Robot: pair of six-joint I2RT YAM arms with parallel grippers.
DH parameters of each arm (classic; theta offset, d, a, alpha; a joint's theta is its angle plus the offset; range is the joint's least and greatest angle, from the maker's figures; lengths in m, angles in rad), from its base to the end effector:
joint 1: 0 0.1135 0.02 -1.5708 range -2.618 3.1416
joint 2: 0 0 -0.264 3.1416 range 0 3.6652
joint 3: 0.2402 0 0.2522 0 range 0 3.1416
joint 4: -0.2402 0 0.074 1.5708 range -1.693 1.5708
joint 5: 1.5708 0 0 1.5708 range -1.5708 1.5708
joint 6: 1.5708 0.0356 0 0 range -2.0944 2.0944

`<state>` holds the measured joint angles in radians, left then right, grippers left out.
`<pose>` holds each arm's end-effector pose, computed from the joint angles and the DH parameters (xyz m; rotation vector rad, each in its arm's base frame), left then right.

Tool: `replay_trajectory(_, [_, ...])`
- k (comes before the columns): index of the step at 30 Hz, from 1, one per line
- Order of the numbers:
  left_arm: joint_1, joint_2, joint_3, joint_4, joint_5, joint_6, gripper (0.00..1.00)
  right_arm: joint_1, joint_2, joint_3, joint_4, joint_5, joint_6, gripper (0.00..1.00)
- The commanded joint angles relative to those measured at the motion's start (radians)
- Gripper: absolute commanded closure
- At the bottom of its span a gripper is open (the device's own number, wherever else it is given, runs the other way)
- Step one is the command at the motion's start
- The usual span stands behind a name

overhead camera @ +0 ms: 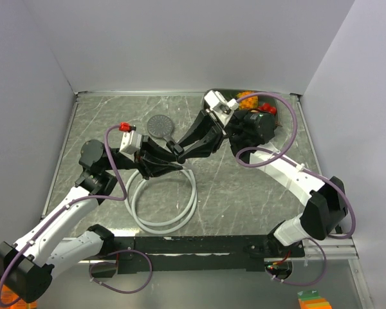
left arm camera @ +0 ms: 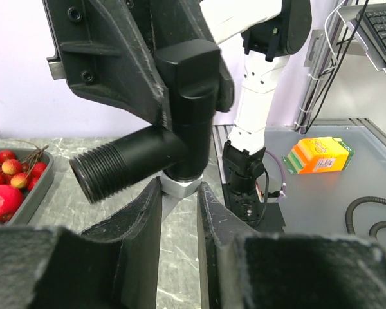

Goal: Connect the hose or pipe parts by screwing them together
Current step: Install the adaptor on the pipeline.

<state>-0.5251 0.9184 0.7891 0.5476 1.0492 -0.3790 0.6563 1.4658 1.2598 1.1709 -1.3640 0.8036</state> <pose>0.1526 -0.1241 0.3885 1.0804 1.0480 -1.3408 0.2090 0.2050 0.4515 -1.4567 0.6878 1.5848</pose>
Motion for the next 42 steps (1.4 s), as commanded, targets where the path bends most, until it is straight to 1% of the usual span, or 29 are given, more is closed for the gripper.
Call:
replay_trajectory(1, [-0.003, -0.039, 0.016, 0.084, -0.021, -0.014, 0.99, -0.020, -0.062, -0.026, 0.019, -0.009, -0.024, 1.00])
replay_trajectory(6, [-0.003, -0.039, 0.016, 0.113, -0.020, -0.037, 0.99, -0.021, -0.056, -0.028, 0.041, -0.003, -0.020, 1.00])
replay_trajectory(11, [-0.003, -0.039, 0.019, 0.124, -0.023, -0.049, 0.99, -0.021, -0.025, -0.025, 0.119, -0.003, 0.048, 1.00])
replay_trajectory(14, [-0.003, -0.039, 0.025, 0.111, -0.029, -0.028, 0.99, -0.024, -0.025, -0.034, 0.079, -0.007, 0.025, 1.00])
replay_trajectory(15, [-0.001, -0.041, 0.027, 0.091, -0.035, -0.017, 0.99, -0.023, -0.030, -0.036, 0.053, -0.009, 0.016, 1.00])
replay_trajectory(17, [-0.001, -0.042, 0.033, 0.069, -0.044, 0.017, 0.99, -0.027, -0.047, -0.042, -0.072, -0.004, -0.059, 1.00])
replay_trajectory(18, [0.000, -0.044, 0.033, 0.061, -0.057, 0.028, 0.99, -0.027, -0.058, -0.045, -0.124, -0.003, -0.140, 1.00])
replay_trajectory(19, [0.000, -0.046, 0.033, 0.045, -0.063, 0.049, 0.99, -0.027, -0.077, -0.045, -0.274, 0.003, -0.189, 1.00])
replay_trajectory(20, [0.000, -0.044, 0.039, 0.032, -0.067, 0.064, 0.99, -0.026, -0.088, -0.033, -0.359, 0.009, -0.245, 1.00])
replay_trajectory(21, [0.002, -0.044, 0.039, 0.022, -0.089, 0.075, 0.99, -0.027, -0.099, -0.030, -0.428, 0.017, -0.356, 1.00])
replay_trajectory(22, [0.002, -0.044, 0.042, 0.006, -0.098, 0.078, 0.99, -0.026, -0.125, -0.030, -0.500, 0.025, -0.407, 1.00])
replay_trajectory(23, [0.005, -0.043, 0.045, 0.005, -0.100, 0.075, 0.99, -0.026, -0.136, -0.027, -0.607, 0.042, -0.450, 1.00])
replay_trajectory(24, [0.007, -0.042, 0.045, 0.006, -0.100, 0.074, 0.99, -0.027, -0.143, -0.022, -0.675, 0.051, -0.533, 1.00])
replay_trajectory(26, [0.007, -0.042, 0.045, 0.009, -0.112, 0.063, 0.99, -0.026, -0.159, 0.002, -0.822, 0.074, -0.610, 1.00])
replay_trajectory(30, [0.010, -0.036, 0.050, 0.003, -0.140, 0.055, 0.99, -0.027, -0.171, 0.006, -0.891, 0.082, -0.681, 1.00])
replay_trajectory(36, [0.010, -0.032, 0.053, -0.017, -0.149, 0.057, 0.99, -0.027, -0.163, 0.006, -0.910, 0.078, -0.687, 1.00])
replay_trajectory(42, [0.010, -0.015, 0.076, -0.074, -0.202, 0.084, 0.99, -0.027, -0.165, -0.002, -0.913, 0.080, -0.693, 1.00])
